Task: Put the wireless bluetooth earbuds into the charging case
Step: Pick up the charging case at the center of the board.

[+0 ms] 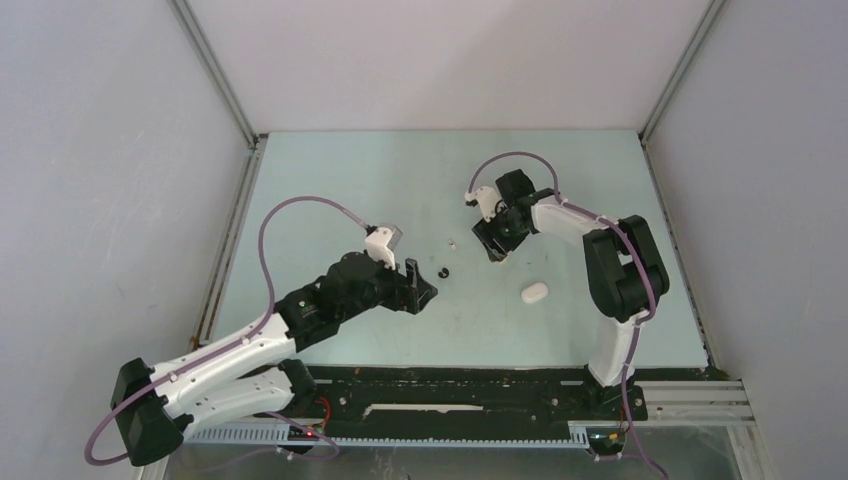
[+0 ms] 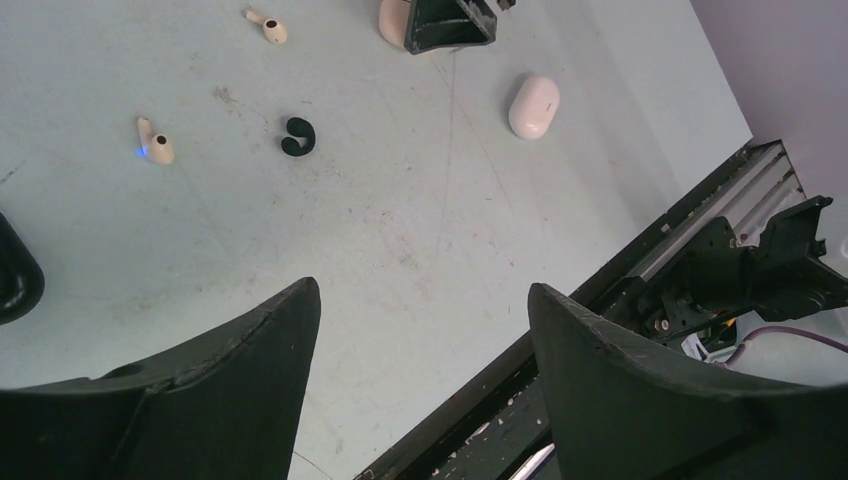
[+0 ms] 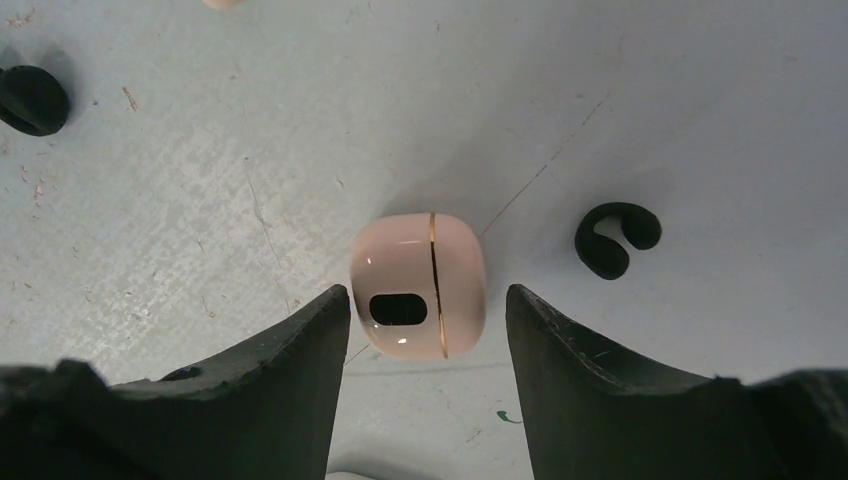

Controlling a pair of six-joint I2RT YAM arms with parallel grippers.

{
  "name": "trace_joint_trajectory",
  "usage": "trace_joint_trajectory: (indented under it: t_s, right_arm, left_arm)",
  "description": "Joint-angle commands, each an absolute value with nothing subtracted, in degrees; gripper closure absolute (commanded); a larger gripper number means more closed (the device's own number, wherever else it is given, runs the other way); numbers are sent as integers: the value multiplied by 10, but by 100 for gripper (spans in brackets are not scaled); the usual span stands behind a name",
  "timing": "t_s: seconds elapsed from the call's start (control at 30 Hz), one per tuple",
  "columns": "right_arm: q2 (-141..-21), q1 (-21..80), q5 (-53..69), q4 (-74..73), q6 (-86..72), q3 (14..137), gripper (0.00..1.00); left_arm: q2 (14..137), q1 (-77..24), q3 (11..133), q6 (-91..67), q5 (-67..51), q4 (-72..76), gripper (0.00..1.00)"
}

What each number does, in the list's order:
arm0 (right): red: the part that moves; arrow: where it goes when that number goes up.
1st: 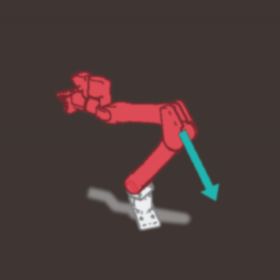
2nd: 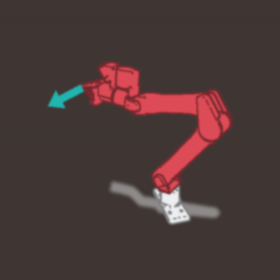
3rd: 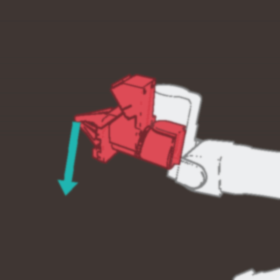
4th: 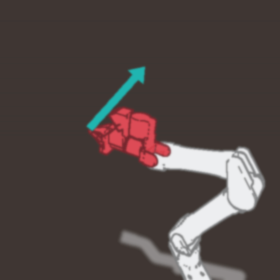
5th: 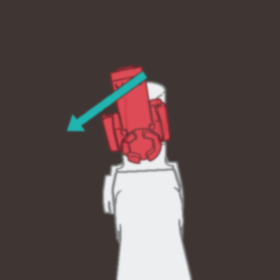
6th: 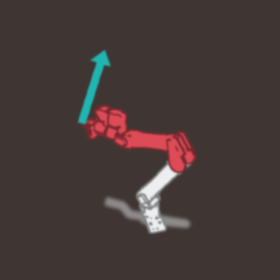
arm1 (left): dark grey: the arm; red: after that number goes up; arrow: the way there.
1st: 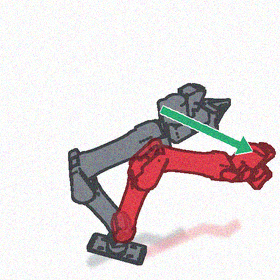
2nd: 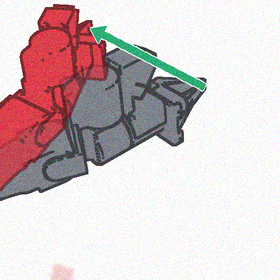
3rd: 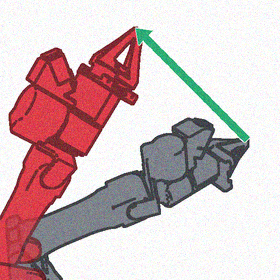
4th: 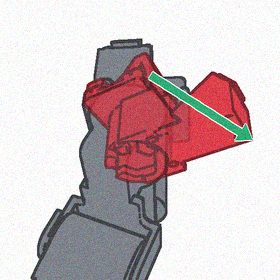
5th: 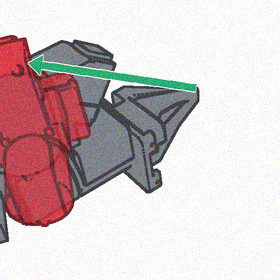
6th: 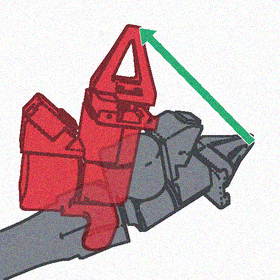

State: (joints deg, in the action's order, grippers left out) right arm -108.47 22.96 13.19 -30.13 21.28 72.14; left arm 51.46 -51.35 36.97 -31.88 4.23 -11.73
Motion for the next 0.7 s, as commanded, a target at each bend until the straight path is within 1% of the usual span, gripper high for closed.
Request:
trace_joint_trajectory:
  t_s: [0.0, 0.13, 0.23, 0.43, 0.57, 0.67]
  right_arm:
    - [-1100, 230, 139, -317, 219, 743, 39]
    - [-1103, 229, 139, -321, 225, 743, 39]
    - [-1103, 229, 145, -325, 230, 743, 43]
    - [-1078, 225, 153, -339, 236, 738, 68]
    - [-996, 225, 190, -339, 236, 710, 70]
    - [-922, 228, 249, -353, 236, 695, 70]
  left_arm:
    - [497, -512, 365, -329, 38, -103, 18]
    - [492, -512, 358, -338, 33, -97, 19]
    - [487, -512, 349, -343, 31, -91, 19]
    - [485, -512, 340, -348, 34, -85, 20]
    - [491, -512, 341, -375, 38, -85, 21]
    - [501, -512, 344, -386, 14, -63, 23]
